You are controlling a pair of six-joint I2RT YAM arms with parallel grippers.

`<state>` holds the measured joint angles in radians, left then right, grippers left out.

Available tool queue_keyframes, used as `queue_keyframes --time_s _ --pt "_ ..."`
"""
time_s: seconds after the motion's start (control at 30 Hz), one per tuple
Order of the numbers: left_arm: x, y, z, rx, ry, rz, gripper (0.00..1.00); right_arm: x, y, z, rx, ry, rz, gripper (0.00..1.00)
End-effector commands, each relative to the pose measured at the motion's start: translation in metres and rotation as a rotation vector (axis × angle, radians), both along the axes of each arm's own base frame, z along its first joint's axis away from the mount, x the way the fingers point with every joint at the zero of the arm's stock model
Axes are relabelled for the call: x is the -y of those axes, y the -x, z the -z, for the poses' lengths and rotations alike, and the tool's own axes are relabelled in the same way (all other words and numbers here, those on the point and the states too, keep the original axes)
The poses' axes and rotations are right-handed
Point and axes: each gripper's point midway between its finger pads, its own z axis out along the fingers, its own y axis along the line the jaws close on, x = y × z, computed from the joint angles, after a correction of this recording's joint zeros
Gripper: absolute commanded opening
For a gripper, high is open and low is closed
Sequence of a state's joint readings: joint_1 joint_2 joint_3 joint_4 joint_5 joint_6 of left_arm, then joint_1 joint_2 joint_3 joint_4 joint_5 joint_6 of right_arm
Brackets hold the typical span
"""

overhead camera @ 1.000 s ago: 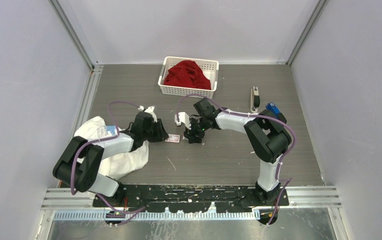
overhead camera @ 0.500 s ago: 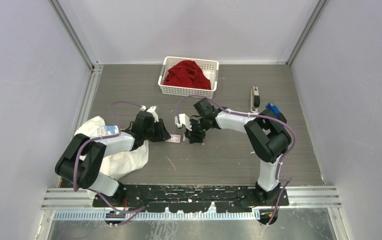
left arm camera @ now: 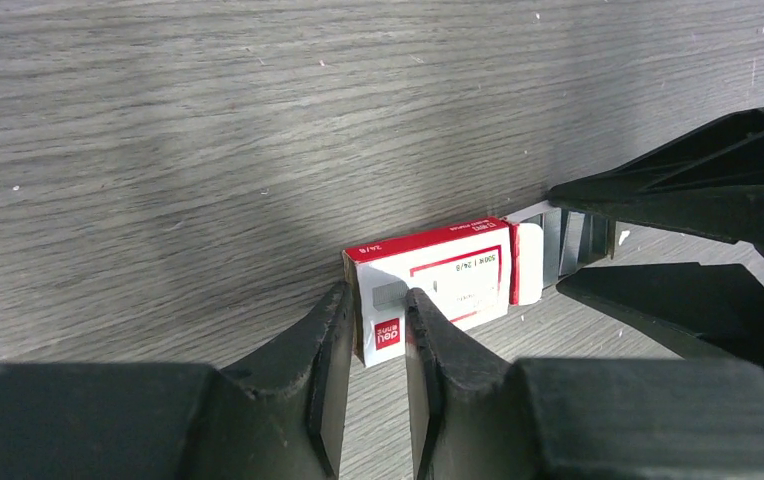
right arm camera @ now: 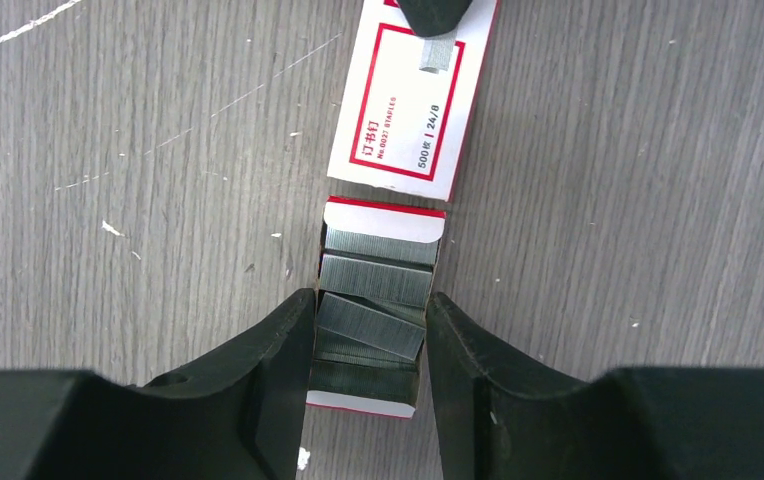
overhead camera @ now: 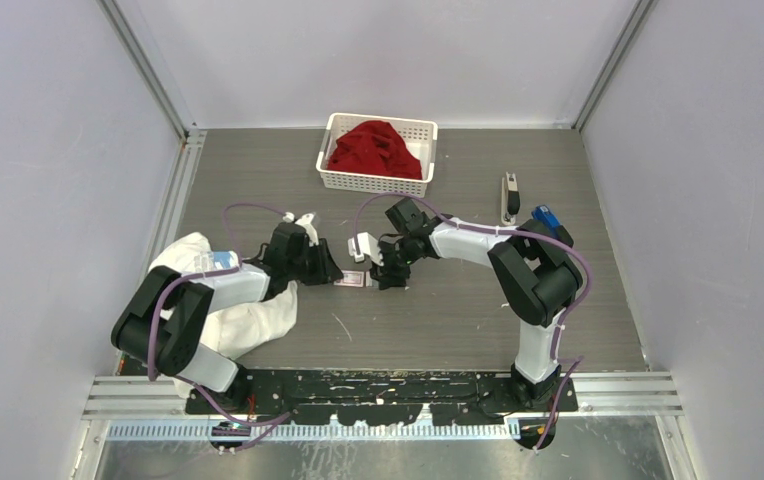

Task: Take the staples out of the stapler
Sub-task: Close the staple box at the center of the board.

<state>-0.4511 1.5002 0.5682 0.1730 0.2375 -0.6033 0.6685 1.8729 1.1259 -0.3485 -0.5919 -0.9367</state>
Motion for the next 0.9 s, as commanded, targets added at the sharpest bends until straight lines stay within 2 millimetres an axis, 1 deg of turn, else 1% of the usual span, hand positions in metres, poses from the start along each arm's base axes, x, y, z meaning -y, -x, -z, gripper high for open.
queue_keyframes --time_s 0.0,0.53,0.77,0.87 --pt "0.001 0.009 0.009 -0.057 0.001 0.015 0.27 0.003 0.009 0.000 0.000 0.026 -0.062 0.42" --pt "0.004 0.022 0.013 -0.103 0.005 0.063 0.25 0.004 0.013 0.002 -0.018 0.040 -0.078 0.44" --pt "0.000 0.027 0.012 -0.124 -0.028 0.086 0.25 0.006 0.007 0.001 -0.003 0.055 -0.063 0.48" --pt "0.000 0.029 0.011 -0.136 -0.032 0.103 0.25 0.008 0.004 0.001 0.000 0.058 -0.046 0.51"
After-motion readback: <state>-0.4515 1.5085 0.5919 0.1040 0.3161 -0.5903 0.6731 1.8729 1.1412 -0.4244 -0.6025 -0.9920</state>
